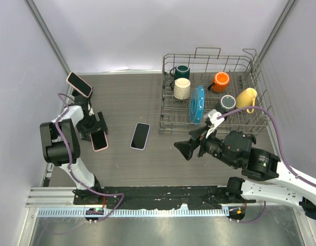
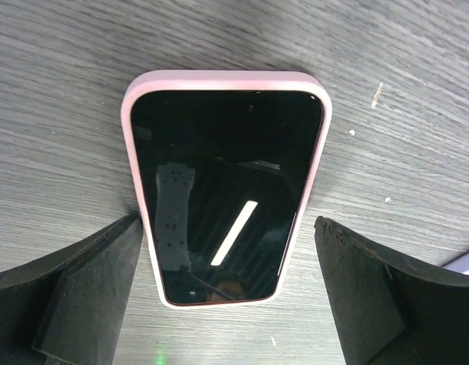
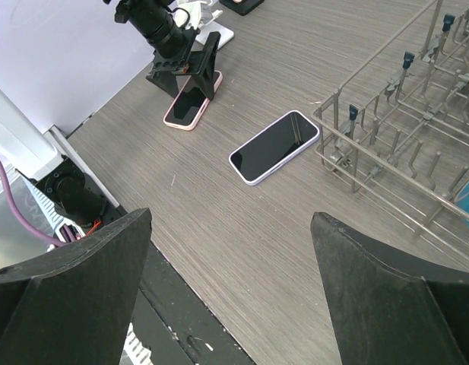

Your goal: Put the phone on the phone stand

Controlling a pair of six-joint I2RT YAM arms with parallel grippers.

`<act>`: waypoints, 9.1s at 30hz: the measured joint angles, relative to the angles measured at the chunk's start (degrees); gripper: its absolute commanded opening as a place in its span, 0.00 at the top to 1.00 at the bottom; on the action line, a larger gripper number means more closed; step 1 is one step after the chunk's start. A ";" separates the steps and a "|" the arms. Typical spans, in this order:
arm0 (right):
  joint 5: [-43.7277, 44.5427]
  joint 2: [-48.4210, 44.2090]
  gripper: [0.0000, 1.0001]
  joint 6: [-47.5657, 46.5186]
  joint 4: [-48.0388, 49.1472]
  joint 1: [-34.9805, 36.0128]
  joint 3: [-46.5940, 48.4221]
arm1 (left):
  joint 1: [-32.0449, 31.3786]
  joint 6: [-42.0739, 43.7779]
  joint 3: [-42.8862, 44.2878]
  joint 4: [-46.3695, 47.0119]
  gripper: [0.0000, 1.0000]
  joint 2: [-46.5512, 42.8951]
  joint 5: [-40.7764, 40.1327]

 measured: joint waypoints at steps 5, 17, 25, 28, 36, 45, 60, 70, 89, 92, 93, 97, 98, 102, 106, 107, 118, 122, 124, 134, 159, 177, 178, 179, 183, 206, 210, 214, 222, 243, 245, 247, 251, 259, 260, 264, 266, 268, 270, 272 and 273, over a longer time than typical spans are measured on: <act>0.26 0.02 0.09 -0.22 0.00 0.00 -0.17 | -2.91 -0.13 1.31 -1.33 0.03 1.55 -5.05; 0.96 -0.20 0.09 -0.20 -0.02 0.00 -0.20 | -5.38 -0.79 3.85 -3.61 0.47 4.15 -8.63; 2.21 0.59 0.09 0.28 -0.28 0.00 -0.20 | -6.16 -1.22 3.87 -3.58 1.00 4.09 -9.27; 2.36 1.07 0.09 0.50 -0.52 0.00 -0.20 | -6.10 -1.25 3.61 -3.41 1.00 3.58 -9.11; 2.40 4.81 0.09 0.66 -0.50 0.00 -0.20 | -6.08 -3.34 0.09 -2.80 1.00 -6.73 -9.01; 2.27 15.30 0.09 0.13 2.56 0.00 0.17 | -7.10 -17.00 -3.15 0.04 1.00 -34.62 -0.15; -2.91 36.15 0.24 8.24 14.25 -5.86 9.35 | -42.73 -45.31 -3.82 4.79 1.00 -42.93 -7.02; -7.26 36.92 0.99 10.29 20.09 -6.49 7.52 | -47.50 -49.05 -2.14 5.49 0.99 -40.52 -11.19; -45.99 17.51 0.99 14.38 33.24 -27.19 -7.30 | -46.58 -29.75 -9.27 31.45 0.35 -55.10 13.00; -51.98 13.86 0.99 14.82 34.42 -27.41 -7.67 | -46.23 -27.50 -9.27 33.66 0.33 -55.34 17.99; -52.70 12.76 0.99 14.93 34.73 -27.39 -7.85 | -45.97 -27.04 -9.18 34.40 0.21 -55.34 20.15; -53.29 8.85 0.99 15.02 32.94 -28.33 -9.03 | -45.70 -24.44 -7.48 34.25 0.16 -55.17 24.63; -53.27 8.20 0.99 14.99 32.28 -28.44 -9.03 | -45.57 -23.47 -6.54 33.29 0.18 -55.01 24.92; -54.10 5.75 1.00 14.64 30.32 -28.44 -9.03 | -45.24 -19.56 -1.84 28.04 0.19 -55.34 23.39; -57.88 4.11 0.99 14.34 29.68 -28.22 -8.96 | -44.98 -16.94 0.70 24.83 0.14 -56.46 19.50; -58.53 3.98 0.99 14.34 29.68 -28.17 -8.94 | -44.94 -16.48 1.05 24.24 0.14 -56.48 19.15; -62.88 5.03 0.99 15.45 32.98 -28.11 -7.43 | -44.87 -25.27 -0.90 33.94 0.56 -49.07 34.97; -63.41 5.05 0.99 15.80 33.73 -28.11 -7.43 | -44.87 -28.24 -2.69 37.16 0.72 -48.94 38.91; -63.78 5.09 0.99 16.20 34.38 -28.11 -7.43 | -44.87 -29.29 -2.69 39.19 0.75 -49.03 40.54; -65.37 7.45 0.17 17.99 36.48 -28.09 -6.32 | -44.83 -26.91 -0.70 35.47 1.00 -49.99 38.58; -30.77 5.99 0.15 4.24 8.81 -28.09 0.07 | 2.34 0.50 -1.75 13.64 1.00 -40.44 -3.19; -36.76 4.15 0.15 3.28 6.38 -27.12 -2.97 | 18.38 16.70 8.35 27.89 1.00 -16.48 26.12; -36.79 3.74 0.14 2.95 5.97 -26.62 -2.97 | 19.02 16.85 9.03 28.20 1.00 -15.58 26.99; -36.79 3.30 0.15 2.49 5.57 -26.08 -2.97 | 19.67 17.09 10.12 28.30 1.00 -14.34 28.06; -36.57 1.46 0.15 1.25 4.92 -24.44 -2.99 | 20.87 19.04 13.68 28.28 1.00 -9.84 30.49; -32.92 0.55 0.15 -2.36 3.06 -21.73 -3.10 | 21.05 23.80 17.94 25.94 1.00 -0.39 35.54; -32.83 0.57 0.15 -2.36 2.93 -21.73 -3.10 | 21.16 23.71 18.56 26.16 1.00 -0.33 35.67; -32.76 0.90 0.15 -2.38 2.91 -21.73 -3.10 | 21.18 23.41 18.56 26.16 1.00 0.07 35.74; -32.70 0.92 0.15 -2.40 2.86 -21.73 -3.10 | 21.29 23.43 18.56 26.14 1.00 0.74 35.71; -32.24 1.66 0.15 -2.43 2.60 -21.73 -3.10 | 21.70 21.59 19.65 26.23 0.40 3.13 33.24; -32.26 1.66 0.15 -2.43 2.58 -21.73 -3.08 | 21.79 20.81 19.65 26.38 0.33 3.28 32.09; -32.24 1.66 0.15 -2.43 2.58 -21.73 -3.10 | 21.99 20.28 19.61 26.56 0.19 3.30 30.84; -32.24 1.66 0.15 -2.43 2.58 -21.73 -3.08 | 22.29 19.47 19.50 27.39 0.00 3.30 28.98; -31.45 1.68 0.14 -2.36 2.56 -21.73 -3.08 | 22.32 13.49 17.18 28.96 0.00 2.47 20.50; -30.88 1.75 0.14 -2.34 2.49 -21.73 -3.08 | 22.32 12.24 16.04 29.62 0.00 1.73 19.43; -26.77 3.43 0.14 -2.29 1.25 -21.73 -2.47 | 22.25 5.18 10.21 29.59 0.00 -4.35 12.96; -24.22 4.85 0.14 -2.16 -0.07 -21.73 -1.64 | 21.92 0.59 8.04 29.11 0.00 -8.68 9.90; -21.22 6.64 0.14 -2.03 -1.53 -21.73 -0.72 | 21.07 -3.10 5.33 28.52 0.00 -14.80 5.81; -18.69 7.96 0.14 -1.86 -2.71 -21.75 -0.13 | 19.32 -6.05 3.76 26.73 0.00 -21.16 1.40; -16.52 9.46 0.15 -1.73 -4.33 -21.75 0.72 | 15.87 -9.07 2.93 24.90 0.00 -28.06 -3.61; -15.58 10.54 0.15 -1.73 -5.49 -21.75 1.51 | 13.77 -10.49 2.51 24.55 0.00 -31.45 -5.62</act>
